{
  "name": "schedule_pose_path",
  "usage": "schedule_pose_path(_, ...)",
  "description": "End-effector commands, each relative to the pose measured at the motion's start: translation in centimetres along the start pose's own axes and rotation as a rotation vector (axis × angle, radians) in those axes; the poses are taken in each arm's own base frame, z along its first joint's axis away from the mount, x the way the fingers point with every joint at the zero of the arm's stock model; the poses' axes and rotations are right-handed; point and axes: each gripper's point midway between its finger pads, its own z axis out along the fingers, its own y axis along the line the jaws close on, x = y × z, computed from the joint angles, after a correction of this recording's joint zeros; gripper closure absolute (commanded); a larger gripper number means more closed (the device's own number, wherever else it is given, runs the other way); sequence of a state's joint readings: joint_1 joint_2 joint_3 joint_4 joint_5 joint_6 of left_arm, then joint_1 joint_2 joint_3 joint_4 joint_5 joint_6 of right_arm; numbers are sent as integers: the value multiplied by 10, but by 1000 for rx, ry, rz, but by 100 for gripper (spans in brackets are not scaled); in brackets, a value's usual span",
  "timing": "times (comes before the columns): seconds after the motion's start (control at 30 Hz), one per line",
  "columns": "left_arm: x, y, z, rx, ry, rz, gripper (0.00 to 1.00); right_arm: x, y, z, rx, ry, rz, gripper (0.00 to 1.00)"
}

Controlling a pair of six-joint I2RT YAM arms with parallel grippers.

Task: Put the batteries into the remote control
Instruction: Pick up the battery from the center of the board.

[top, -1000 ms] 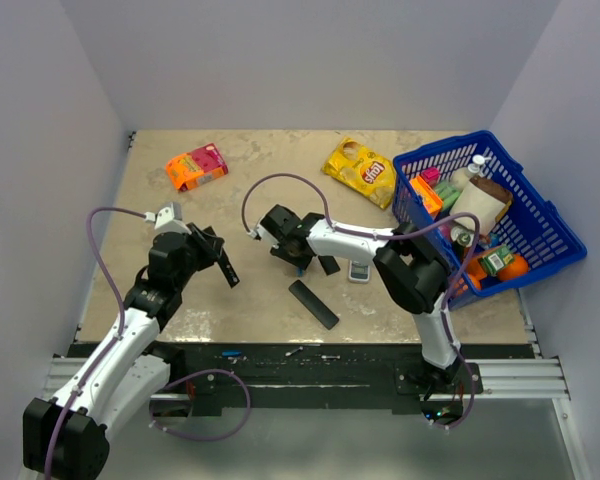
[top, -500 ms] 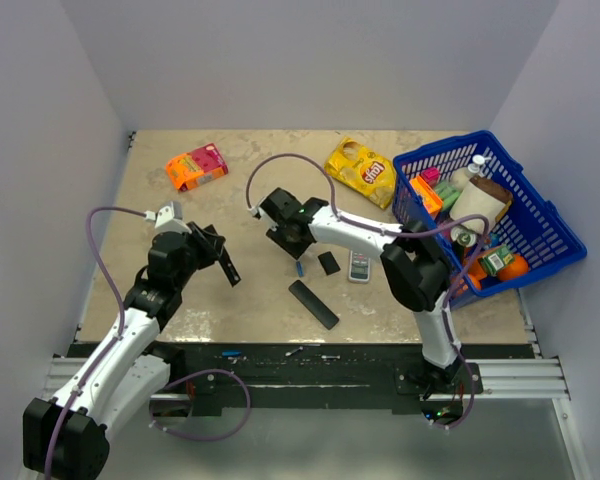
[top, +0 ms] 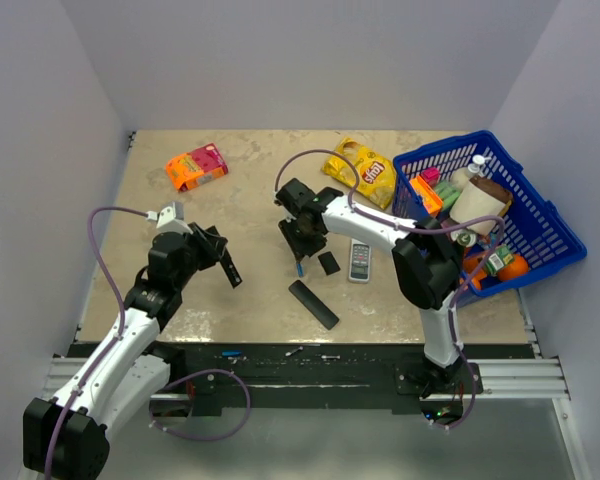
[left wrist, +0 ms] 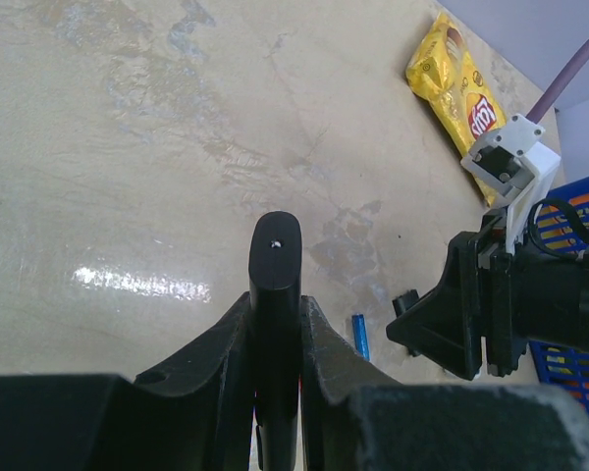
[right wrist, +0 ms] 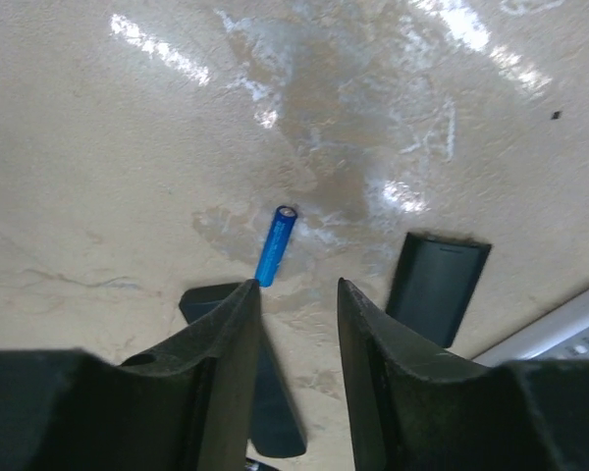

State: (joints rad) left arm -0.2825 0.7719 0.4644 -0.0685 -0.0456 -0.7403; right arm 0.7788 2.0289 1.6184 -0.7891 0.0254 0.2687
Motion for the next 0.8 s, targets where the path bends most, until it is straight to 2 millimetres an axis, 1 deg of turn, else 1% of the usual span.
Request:
schedule_pose_path(0.0,-12,-13,-1,57,-40,-11,100,-3,14,1,-44,22,81,63)
schedule_pose_path(0.03,-11,-13,-1,57,-38,-11,100,-4,15,3,-44,21,84,65)
schedule_pose_path(0.17,-12,-14,-2,62,-40,-11,100,0,13,14,-30,44,87,68)
schedule_pose_path(0.23,-17,-19,-2,82,-63,-12,100,1,13,18,-26,50,91,70)
schedule_pose_path(0.27,-18,-19,-2,83,-64,-14,100,1,13,20,-28,49,91,74)
schedule_pose_path(0.3,-17,-19,-2,85,-61,-14,100,0,13,21,-27,46,93,75)
schedule_pose_path(0.43,-15,-20,-2,91,-58,-20,100,-2,14,29,-25,52,97,76)
schedule_pose_path(0.53,-14,-20,-1,92,-55,-20,100,-6,16,30,-31,46,97,76)
schedule_pose_path(0.67,-15,-20,-2,94,-55,-20,100,-3,14,38,-21,65,94,76)
schedule_pose_path(0.77,-16,-20,-2,94,-59,-19,100,-1,12,40,-8,67,88,77)
